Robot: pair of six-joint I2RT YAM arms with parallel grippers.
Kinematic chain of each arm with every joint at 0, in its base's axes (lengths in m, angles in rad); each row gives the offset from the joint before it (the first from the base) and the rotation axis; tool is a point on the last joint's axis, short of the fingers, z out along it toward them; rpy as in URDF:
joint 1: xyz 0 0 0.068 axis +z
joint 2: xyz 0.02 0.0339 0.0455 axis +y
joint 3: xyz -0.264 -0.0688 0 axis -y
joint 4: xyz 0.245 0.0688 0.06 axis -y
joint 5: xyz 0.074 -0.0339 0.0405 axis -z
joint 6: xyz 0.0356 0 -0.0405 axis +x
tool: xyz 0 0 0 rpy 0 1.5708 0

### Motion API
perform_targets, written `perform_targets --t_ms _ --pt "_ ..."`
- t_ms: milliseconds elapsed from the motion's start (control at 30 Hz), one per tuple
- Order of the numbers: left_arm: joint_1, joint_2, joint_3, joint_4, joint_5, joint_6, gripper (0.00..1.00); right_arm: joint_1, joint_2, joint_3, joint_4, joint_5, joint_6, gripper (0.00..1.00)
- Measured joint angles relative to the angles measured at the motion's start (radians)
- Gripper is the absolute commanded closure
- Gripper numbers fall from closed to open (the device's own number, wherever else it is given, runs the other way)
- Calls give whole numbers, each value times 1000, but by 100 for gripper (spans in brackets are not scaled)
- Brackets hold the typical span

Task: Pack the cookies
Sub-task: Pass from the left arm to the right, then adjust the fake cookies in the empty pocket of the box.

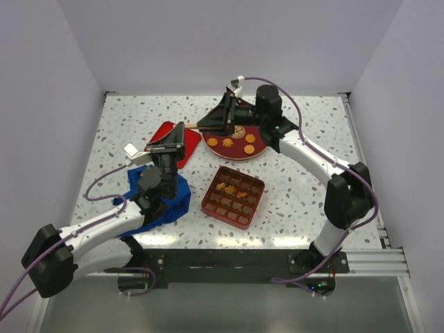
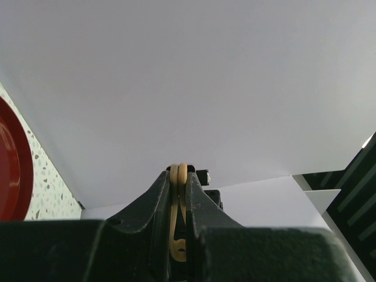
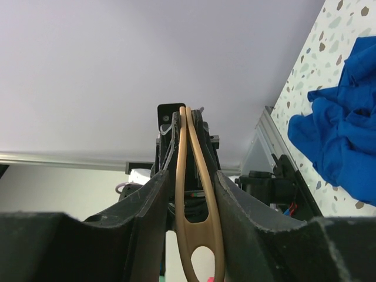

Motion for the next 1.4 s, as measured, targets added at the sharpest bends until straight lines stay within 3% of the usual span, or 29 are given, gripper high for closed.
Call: perform_targets --t_ms 200,400,433,567,633,1000,1167,1400 --pt "0 0 0 7 3 -7 99 -3 0 -6 5 -4 3 73" --pt "0 4 -1 13 18 -7 85 -11 0 -11 11 -19 3 74" --pt "0 3 -1 13 22 -7 62 -14 0 -11 11 -22 2 74" --pt "0 -23 -15 -4 51 8 22 -31 0 -13 10 -35 -10 74" --pt "0 -53 -32 -11 66 29 11 -46 0 -19 6 -41 -21 74" --pt "0 -315 -104 -228 113 82 7 -96 0 -41 -117 -75 -191 72" --pt "0 -406 -149 -391 143 105 7 -114 0 24 -322 -80 -417 70" --pt "0 -490 -184 -602 195 162 7 -136 0 227 -719 -3 -917 67"
